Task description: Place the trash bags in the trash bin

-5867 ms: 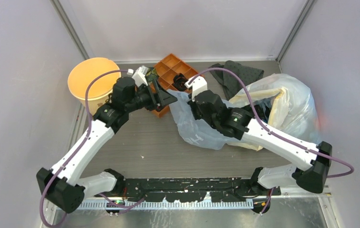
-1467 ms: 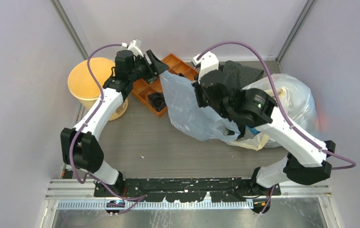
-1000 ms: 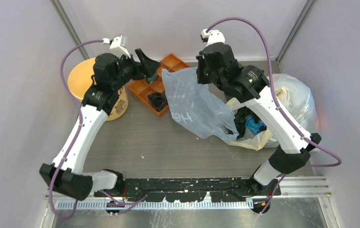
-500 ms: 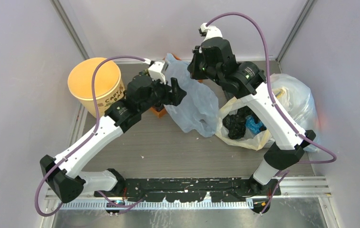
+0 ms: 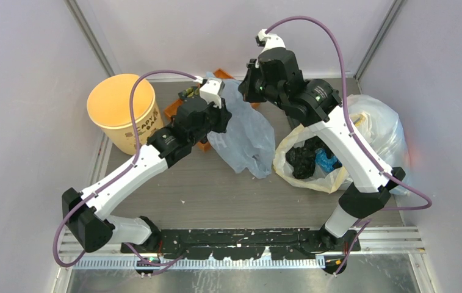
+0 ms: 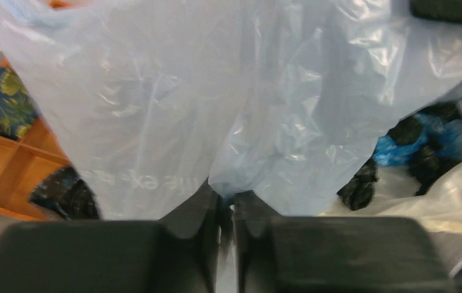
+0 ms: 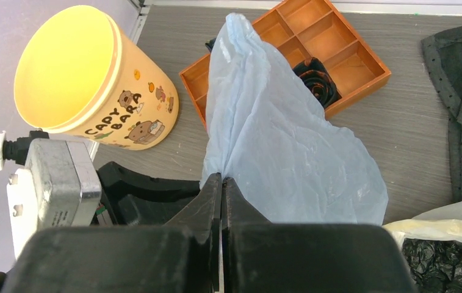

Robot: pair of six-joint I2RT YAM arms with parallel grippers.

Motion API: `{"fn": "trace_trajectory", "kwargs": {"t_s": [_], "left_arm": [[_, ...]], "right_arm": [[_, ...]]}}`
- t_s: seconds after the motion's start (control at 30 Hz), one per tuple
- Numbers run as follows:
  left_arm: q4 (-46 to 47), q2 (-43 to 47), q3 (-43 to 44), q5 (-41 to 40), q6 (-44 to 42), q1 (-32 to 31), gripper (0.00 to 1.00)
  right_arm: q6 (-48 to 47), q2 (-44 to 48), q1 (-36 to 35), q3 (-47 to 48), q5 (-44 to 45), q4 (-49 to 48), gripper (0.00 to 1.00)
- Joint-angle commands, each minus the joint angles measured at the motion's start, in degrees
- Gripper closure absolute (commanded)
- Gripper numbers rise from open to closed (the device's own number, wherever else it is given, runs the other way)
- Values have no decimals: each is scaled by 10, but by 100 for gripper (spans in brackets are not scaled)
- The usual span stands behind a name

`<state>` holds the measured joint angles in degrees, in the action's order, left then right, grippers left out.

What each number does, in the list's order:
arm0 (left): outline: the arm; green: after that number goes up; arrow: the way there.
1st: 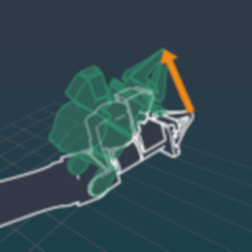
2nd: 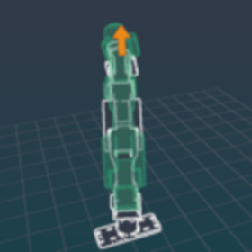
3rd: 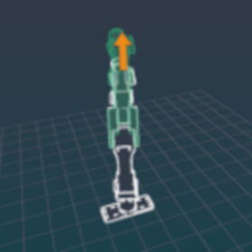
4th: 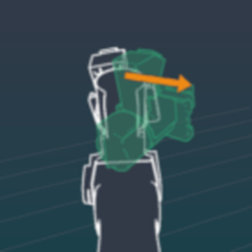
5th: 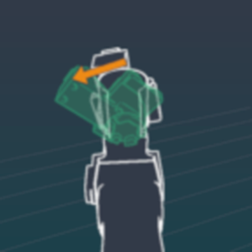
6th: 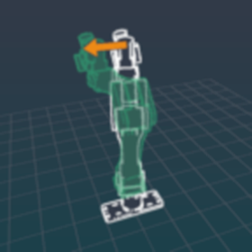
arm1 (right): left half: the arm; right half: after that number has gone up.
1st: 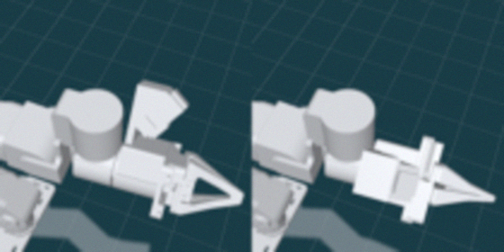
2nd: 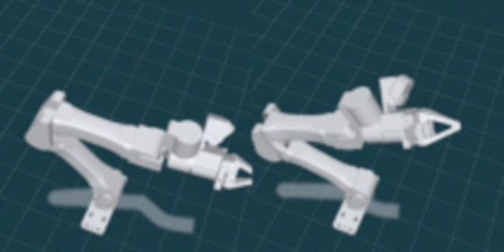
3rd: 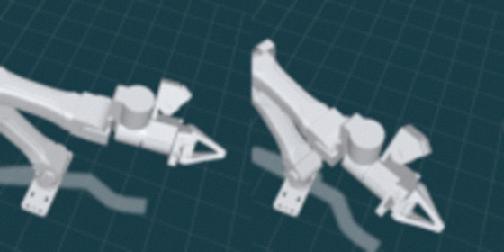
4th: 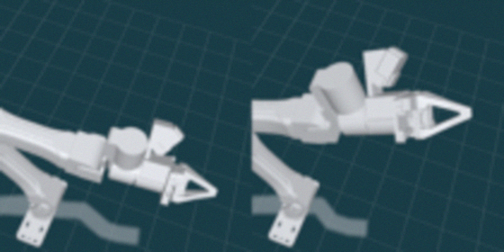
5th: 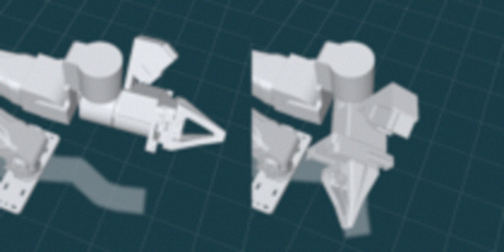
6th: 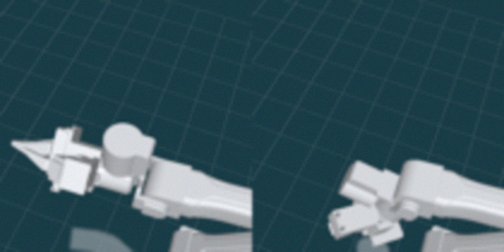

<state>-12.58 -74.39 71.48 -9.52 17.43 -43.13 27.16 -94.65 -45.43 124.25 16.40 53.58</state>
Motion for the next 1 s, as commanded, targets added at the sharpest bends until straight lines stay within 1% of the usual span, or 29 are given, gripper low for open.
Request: {"fn": "trace_trajectory", "kwargs": {"t_s": [0.0, 0.03, 0.07, 0.1, 0.13, 0.2, 0.3, 0.37, 0.43, 0.47, 0.6, 0.7, 0.8, 0.9, 0.97], "left_arm": [[48, 5, 21, -15, -2, -3, 97], [45, 6, 22, -9, 3, -3, 99], [38, 4, 25, -4, 7, -3, 99], [30, 3, 29, -2, 12, -3, 99], [23, 1, 35, 1, 16, -2, 99], [13, -4, 41, 20, 28, 4, 99], [-3, -9, 52, 58, 61, 22, 99], [-13, -12, 57, 79, 77, 31, 99], [-19, -14, 62, 92, 88, 37, 99], [-22, -16, 65, 111, 93, 41, 99], [-34, -25, 81, 142, 101, 53, 100], [-41, -26, 84, 157, 106, 61, 99], [-41, -25, 83, 179, 114, 75, 100], [-45, -25, 84, 199, 115, 90, 100], [-47, -22, 84, 217, 114, 104, 100]], "right_arm": [[-13, 13, 0, 4, 16, -25, 93], [-21, 18, 0, 0, 19, -26, 82], [-29, 28, 0, -11, 23, -31, 61], [-34, 40, 0, -27, 26, -38, 49], [-41, 57, 0, -47, 28, -46, 40], [-49, 95, -1, -104, 28, -70, 31], [-67, 170, -3, -224, 21, -124, 26], [-80, 216, -7, -315, 14, -168, 25], [-89, 248, -16, -373, 14, -199, 25], [-94, 257, -22, -393, 17, -209, 25], [-104, 256, -31, -436, 34, -242, 26], [-116, 232, -31, -431, 30, -258, 29], [-127, 204, -31, -412, 37, -256, 37], [-134, 191, -30, -401, 61, -253, 56], [-145, 185, -30, -393, 79, -244, 66]]}}
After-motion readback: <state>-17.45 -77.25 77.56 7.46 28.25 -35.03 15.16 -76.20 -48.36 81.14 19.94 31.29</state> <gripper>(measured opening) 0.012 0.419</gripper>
